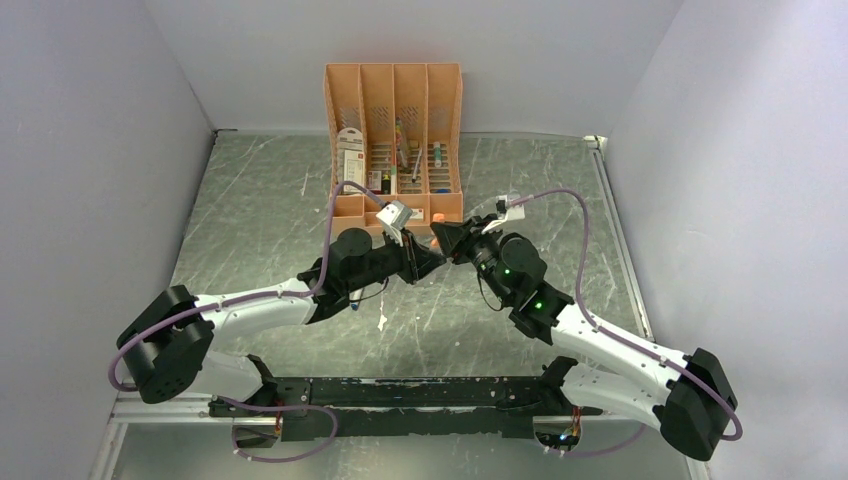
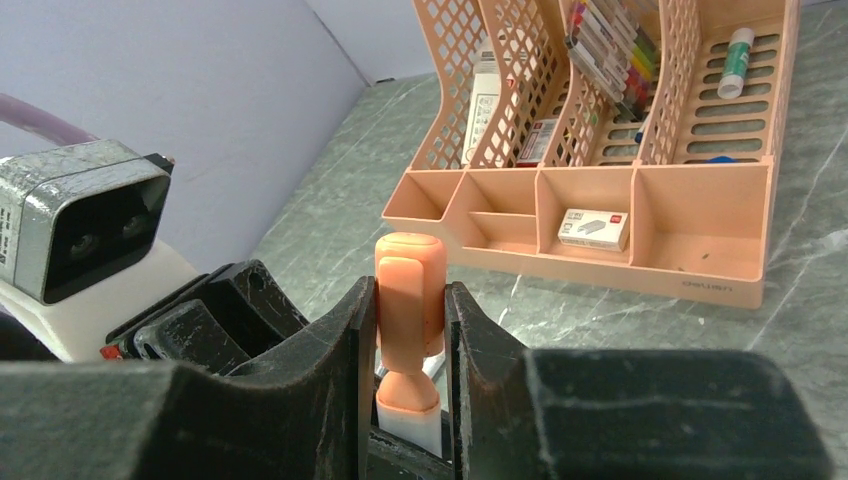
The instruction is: Insert the pens into the pen caps
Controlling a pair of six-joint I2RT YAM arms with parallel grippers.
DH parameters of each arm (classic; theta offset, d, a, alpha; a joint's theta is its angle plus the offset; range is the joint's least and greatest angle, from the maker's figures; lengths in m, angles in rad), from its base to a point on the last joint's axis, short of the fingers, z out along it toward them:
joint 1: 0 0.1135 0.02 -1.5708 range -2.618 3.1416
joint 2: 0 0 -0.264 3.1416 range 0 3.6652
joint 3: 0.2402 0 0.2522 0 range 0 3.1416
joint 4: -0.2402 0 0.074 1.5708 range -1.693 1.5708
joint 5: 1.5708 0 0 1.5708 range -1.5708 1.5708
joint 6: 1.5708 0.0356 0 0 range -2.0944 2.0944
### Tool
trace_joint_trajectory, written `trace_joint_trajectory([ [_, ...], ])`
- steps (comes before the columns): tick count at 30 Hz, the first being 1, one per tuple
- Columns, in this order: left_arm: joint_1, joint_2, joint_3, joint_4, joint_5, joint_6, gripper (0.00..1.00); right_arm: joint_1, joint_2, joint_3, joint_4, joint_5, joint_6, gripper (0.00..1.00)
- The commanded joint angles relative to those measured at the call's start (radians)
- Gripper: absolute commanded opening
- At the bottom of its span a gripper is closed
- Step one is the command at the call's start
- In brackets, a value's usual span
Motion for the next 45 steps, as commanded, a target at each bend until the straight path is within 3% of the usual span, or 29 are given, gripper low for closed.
trace_joint_trajectory([
  [1, -0.008, -0.010, 0.023, 0.038, -0.037, -0.023, 0.07, 0.006, 0.001, 0.001, 0.035, -0.005, 0.016, 0.00],
  [30, -0.007, 0.029, 0.171, -0.011, -0.150, 0.046, 0.07, 0.044, -0.069, 0.025, -0.051, -0.002, -0.031, 0.00],
  [38, -0.007, 0.005, 0.138, 0.144, -0.106, 0.125, 0.07, 0.055, -0.064, 0.115, -0.090, -0.064, -0.125, 0.00],
  [45, -0.009, -0.026, 0.077, 0.367, -0.086, 0.313, 0.07, 0.068, -0.049, 0.172, -0.078, -0.103, -0.196, 0.00],
])
